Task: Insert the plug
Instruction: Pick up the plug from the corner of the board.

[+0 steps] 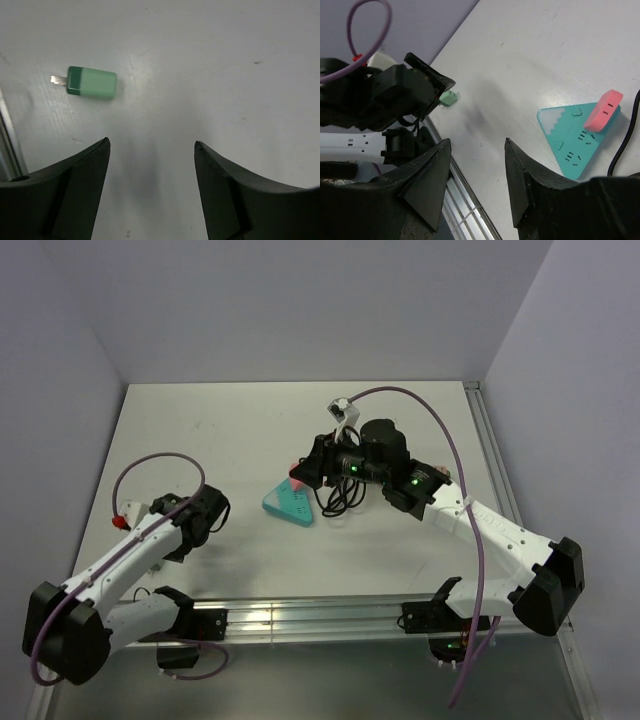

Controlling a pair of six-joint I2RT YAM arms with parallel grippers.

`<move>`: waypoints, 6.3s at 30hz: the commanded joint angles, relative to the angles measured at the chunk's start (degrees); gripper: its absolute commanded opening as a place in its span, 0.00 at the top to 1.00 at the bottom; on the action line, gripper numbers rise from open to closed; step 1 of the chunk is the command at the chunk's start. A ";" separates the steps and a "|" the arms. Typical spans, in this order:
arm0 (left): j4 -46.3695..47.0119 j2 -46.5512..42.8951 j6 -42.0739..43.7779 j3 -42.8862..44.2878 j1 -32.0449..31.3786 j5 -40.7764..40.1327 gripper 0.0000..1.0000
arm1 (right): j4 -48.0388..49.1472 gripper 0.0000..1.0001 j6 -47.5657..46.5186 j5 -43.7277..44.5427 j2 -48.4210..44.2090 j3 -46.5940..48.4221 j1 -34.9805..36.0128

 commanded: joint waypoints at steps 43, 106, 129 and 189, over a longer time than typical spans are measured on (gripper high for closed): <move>32.14 -7.20 33.30 -14.18 63.12 41.33 0.32 | 4.90 0.46 1.89 -7.12 -1.73 -1.81 -2.18; 39.43 1.49 26.09 -11.37 31.39 34.12 0.90 | 15.36 0.35 -0.13 -11.95 17.70 -0.32 5.82; 58.68 0.00 53.68 -7.68 13.64 48.44 1.00 | 10.62 0.35 0.92 -10.36 5.04 -5.68 -3.49; 92.34 -9.41 103.96 -19.63 -23.81 40.45 1.00 | -19.98 0.14 -7.25 -14.06 12.86 10.14 -3.94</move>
